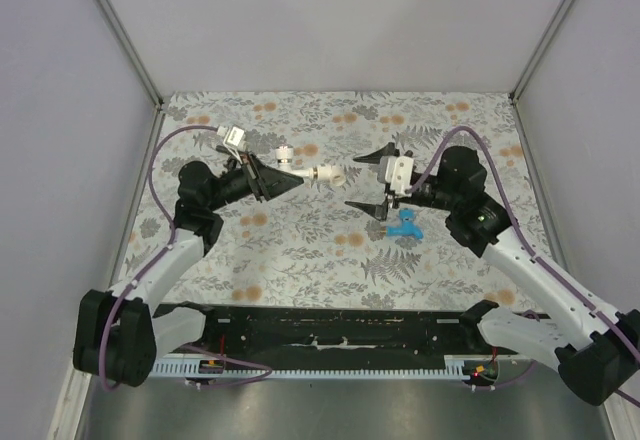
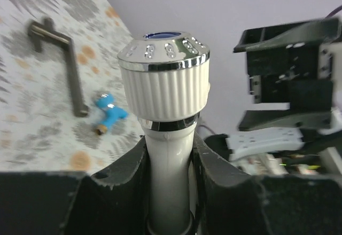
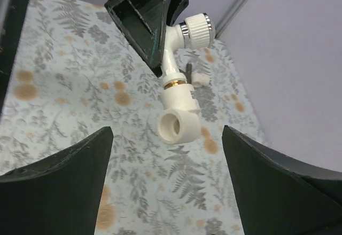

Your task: Install the water faucets

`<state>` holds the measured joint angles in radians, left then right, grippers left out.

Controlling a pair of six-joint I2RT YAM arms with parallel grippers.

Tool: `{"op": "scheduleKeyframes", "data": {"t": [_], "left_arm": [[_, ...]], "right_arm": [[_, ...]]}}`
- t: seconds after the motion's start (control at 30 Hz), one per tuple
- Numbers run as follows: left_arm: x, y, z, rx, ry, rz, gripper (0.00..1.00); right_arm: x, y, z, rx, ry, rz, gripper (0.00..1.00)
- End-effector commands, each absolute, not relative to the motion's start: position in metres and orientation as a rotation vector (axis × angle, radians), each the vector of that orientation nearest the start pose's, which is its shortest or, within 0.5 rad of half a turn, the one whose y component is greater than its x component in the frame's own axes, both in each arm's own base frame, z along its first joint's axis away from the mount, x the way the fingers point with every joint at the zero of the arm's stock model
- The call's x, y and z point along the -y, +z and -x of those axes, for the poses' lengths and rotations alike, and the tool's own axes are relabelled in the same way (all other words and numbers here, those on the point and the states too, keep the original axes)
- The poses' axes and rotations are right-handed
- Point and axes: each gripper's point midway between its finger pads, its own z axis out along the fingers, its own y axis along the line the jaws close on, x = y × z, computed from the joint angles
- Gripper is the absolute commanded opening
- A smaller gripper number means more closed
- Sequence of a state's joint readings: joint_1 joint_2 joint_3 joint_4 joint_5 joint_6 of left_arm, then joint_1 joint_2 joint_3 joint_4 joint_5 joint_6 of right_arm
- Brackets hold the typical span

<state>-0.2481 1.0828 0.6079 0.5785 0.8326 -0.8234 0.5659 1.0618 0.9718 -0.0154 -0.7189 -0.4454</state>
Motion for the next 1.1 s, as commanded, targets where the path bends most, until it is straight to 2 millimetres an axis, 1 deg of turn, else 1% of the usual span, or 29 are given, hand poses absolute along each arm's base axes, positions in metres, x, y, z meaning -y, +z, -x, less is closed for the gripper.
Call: {"op": "scheduleKeyframes", "data": {"t": [0.0, 0.1, 0.23, 0.33, 0.4, 0.53, 0.57, 0.73, 0.8, 0.87, 0.9, 0.93, 0.97, 1.0, 1.03, 1.07], "left_arm": [[0.234, 0.340, -0.239, -1.606, -1.814, -0.303, 0.02], [0.236, 0.347, -0.239, -1.635, -1.901, -0.252, 0.02], [0.238, 0.351, -0.238, -1.692, -1.972, -0.228, 0.02], [0.238, 0.351, -0.238, -1.723, -1.976, -0.223, 0.02], [0.239, 0.351, -0.238, -1.737, -1.964, -0.231, 0.02], [0.240, 0.346, -0.242, -1.771, -1.924, -0.243, 0.02], [0.240, 0.345, -0.242, -1.777, -1.920, -0.244, 0.02], [0.240, 0.347, -0.242, -1.755, -1.881, -0.306, 0.02], [0.240, 0.346, -0.243, -1.742, -1.849, -0.343, 0.02], [0.239, 0.346, -0.243, -1.720, -1.804, -0.383, 0.02], [0.239, 0.347, -0.242, -1.698, -1.779, -0.414, 0.02], [0.239, 0.348, -0.243, -1.672, -1.746, -0.444, 0.02], [0.238, 0.348, -0.242, -1.653, -1.720, -0.471, 0.02], [0.237, 0.350, -0.241, -1.626, -1.687, -0.504, 0.02], [0.236, 0.351, -0.240, -1.604, -1.656, -0.532, 0.02], [0.236, 0.351, -0.240, -1.581, -1.622, -0.558, 0.02]], "right_arm": [[-0.272, 0.326, -0.260, -0.829, 0.372, 1.379, 0.91], [-0.278, 0.327, -0.254, -0.784, 0.405, 1.404, 0.91], [-0.284, 0.330, -0.261, -0.737, 0.393, 1.379, 0.92], [-0.289, 0.342, -0.262, -0.705, 0.419, 1.355, 0.90], [-0.294, 0.346, -0.262, -0.694, 0.451, 1.344, 0.88], [-0.298, 0.362, -0.259, -0.669, 0.503, 1.287, 0.81], [-0.298, 0.363, -0.258, -0.676, 0.530, 1.275, 0.78], [-0.301, 0.376, -0.252, -0.719, 0.666, 1.192, 0.55], [-0.303, 0.383, -0.251, -0.769, 0.750, 1.127, 0.40], [-0.306, 0.382, -0.252, -0.857, 0.850, 1.077, 0.23], [-0.306, 0.384, -0.254, -0.914, 0.903, 1.033, 0.10], [-0.307, 0.386, -0.257, -0.997, 0.983, 0.960, 0.02], [-0.307, 0.389, -0.260, -1.064, 1.042, 0.899, 0.01], [-0.308, 0.387, -0.266, -1.169, 1.106, 0.817, 0.00], [-0.308, 0.389, -0.272, -1.263, 1.168, 0.719, 0.00], [-0.310, 0.384, -0.278, -1.382, 1.246, 0.611, 0.00]]}}
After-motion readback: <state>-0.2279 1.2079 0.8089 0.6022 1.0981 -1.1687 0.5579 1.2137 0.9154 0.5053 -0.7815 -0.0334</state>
